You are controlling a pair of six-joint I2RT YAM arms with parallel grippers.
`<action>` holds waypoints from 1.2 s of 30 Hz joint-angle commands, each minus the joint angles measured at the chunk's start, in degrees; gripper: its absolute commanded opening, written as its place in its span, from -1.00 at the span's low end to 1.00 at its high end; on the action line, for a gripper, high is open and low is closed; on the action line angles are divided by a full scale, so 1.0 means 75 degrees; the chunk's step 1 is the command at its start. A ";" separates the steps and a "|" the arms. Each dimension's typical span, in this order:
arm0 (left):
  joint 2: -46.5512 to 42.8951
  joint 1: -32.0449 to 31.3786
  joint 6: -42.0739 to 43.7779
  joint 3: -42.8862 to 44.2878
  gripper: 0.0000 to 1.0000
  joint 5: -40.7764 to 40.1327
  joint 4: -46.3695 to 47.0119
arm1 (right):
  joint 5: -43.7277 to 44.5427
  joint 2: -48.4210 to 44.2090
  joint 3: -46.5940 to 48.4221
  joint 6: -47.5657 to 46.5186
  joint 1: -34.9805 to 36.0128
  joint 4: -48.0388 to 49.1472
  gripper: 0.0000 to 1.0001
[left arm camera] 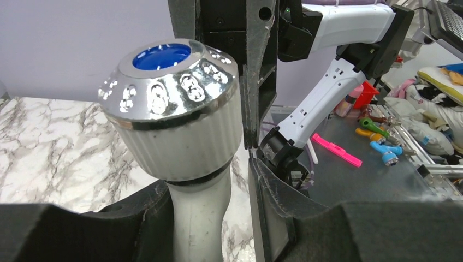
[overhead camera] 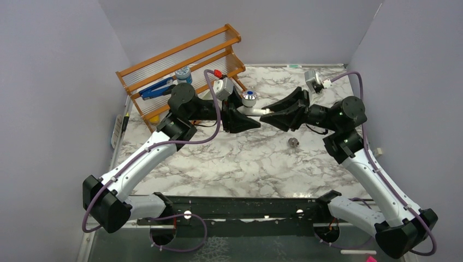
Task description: Install the water faucets
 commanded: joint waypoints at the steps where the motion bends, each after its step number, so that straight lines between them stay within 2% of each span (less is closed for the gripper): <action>1: 0.0027 -0.0004 -0.0158 0.0239 -0.14 0.0147 0.0402 | -0.0270 0.0023 -0.0093 -0.0021 0.0018 0.0382 -0.99; 16: 0.0119 -0.0005 -0.0240 0.0300 -0.67 0.0334 0.0506 | -0.0325 0.0127 -0.0177 -0.0031 0.0018 0.0480 -0.99; 18: 0.0166 0.0002 -0.0242 0.0331 -0.79 0.0452 0.0515 | -0.0342 0.0157 -0.0167 -0.0031 0.0017 0.0492 -0.99; 20: 0.0204 -0.0016 -0.0248 0.0362 -1.00 0.0536 0.0523 | -0.0364 0.0188 -0.0181 -0.0019 0.0017 0.0499 -0.99; 25: 0.0124 -0.0016 -0.0210 0.0304 -0.98 0.0490 0.0556 | -0.0404 0.0245 -0.0179 -0.0042 0.0019 0.0501 -0.99; 27: 0.0080 -0.0013 -0.0196 0.0264 -0.73 0.0423 0.0577 | -0.0433 0.0271 -0.0187 -0.0031 0.0017 0.0538 -0.99; 32: 0.0058 -0.0016 -0.0227 0.0218 -0.44 0.0420 0.0595 | -0.0409 0.0264 -0.0250 0.0076 0.0017 0.0735 -0.99; 36: 0.0078 -0.0016 -0.0254 0.0196 -0.32 0.0386 0.0602 | -0.0349 0.0277 -0.0342 0.0265 0.0017 0.1050 -0.99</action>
